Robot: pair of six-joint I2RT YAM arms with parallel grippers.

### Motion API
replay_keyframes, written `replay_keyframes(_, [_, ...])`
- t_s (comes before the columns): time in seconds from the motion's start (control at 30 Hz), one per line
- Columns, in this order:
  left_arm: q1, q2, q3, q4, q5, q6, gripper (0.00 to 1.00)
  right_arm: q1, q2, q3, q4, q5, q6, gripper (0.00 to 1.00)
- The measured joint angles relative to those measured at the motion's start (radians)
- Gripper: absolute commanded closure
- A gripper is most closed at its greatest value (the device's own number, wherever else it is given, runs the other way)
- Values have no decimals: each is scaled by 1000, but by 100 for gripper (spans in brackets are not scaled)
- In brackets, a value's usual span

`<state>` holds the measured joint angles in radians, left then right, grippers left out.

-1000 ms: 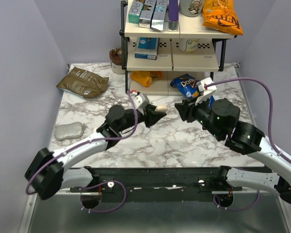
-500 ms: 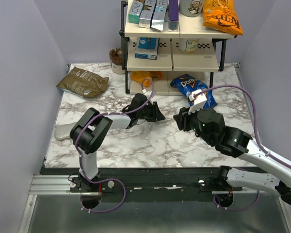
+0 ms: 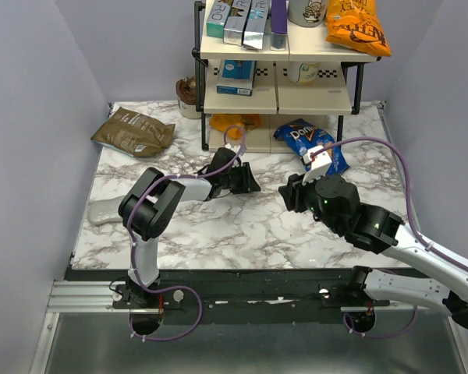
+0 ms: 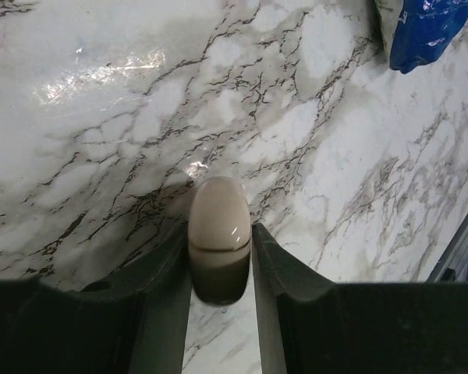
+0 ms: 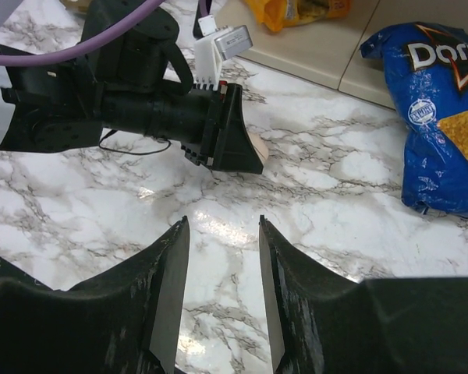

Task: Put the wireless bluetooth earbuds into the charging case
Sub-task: Place the charging case at the center of the board.

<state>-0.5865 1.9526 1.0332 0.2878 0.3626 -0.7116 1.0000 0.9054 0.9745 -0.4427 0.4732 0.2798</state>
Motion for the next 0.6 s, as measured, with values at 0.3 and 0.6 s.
replay_keyframes(0.3, [14,-3,8,-22,0,17,48,0,5,0,0,-3,0,48])
replay_keyframes(0.6, [93,-195,-48,-267,-95,119,45,0,-10,-5,2,-3,0,47])
